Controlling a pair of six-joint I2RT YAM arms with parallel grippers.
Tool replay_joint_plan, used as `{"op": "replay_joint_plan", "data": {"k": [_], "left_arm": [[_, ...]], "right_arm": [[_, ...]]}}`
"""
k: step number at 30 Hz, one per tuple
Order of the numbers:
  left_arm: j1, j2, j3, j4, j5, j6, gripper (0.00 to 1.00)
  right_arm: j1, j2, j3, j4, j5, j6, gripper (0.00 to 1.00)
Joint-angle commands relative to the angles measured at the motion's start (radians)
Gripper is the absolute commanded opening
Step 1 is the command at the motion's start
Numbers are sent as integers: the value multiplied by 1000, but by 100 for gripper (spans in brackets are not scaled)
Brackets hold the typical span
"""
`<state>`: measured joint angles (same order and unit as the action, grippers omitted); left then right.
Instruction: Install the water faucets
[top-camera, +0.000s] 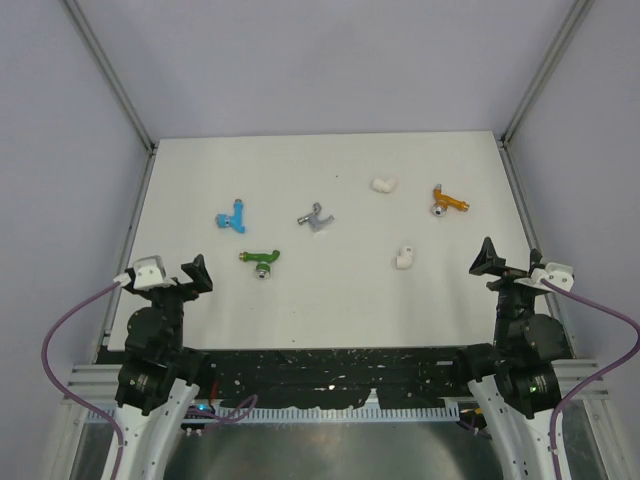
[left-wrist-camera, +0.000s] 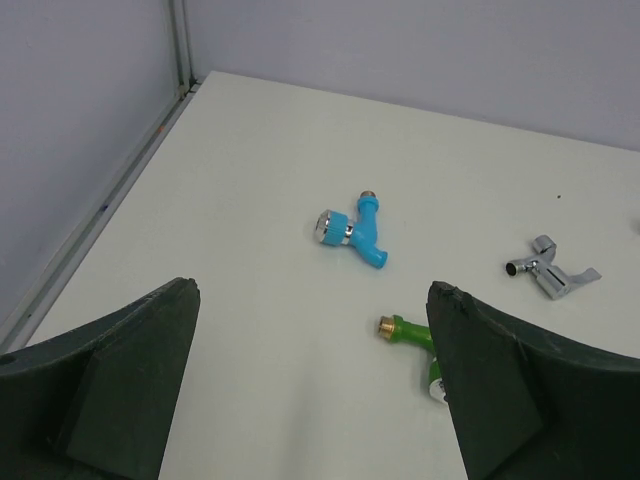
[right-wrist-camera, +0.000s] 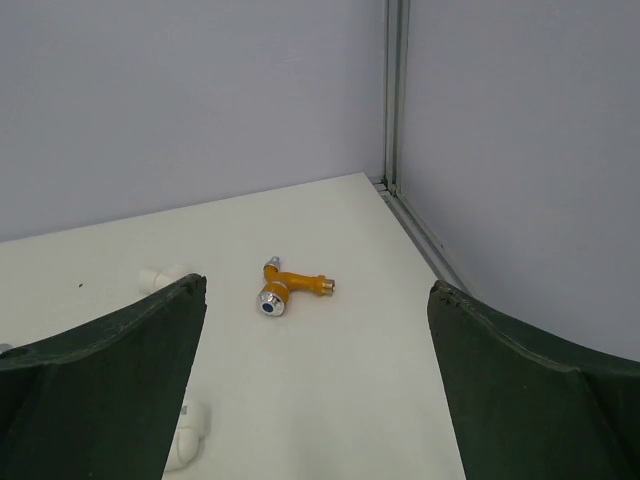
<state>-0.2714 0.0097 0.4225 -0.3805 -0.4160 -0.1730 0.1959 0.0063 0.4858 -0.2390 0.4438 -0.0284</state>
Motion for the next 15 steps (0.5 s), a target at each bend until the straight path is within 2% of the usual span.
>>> {"op": "replay_joint_plan", "data": {"k": [1,7,8,15], "left_arm": [[6,-177,48,12,10,15,100],[8,-160,61,8,31,-5,100],[6,-151,65,5,42,-8,100],[8,-57,133,-57,121,-34,100]], "right_arm": [[-1,-143,25,46,4,5,95],[-1,-106,51,21,18,27,95],[-3,-85,63,11,24,74,95],[-1,87,215,-115,-66,130,96]]}}
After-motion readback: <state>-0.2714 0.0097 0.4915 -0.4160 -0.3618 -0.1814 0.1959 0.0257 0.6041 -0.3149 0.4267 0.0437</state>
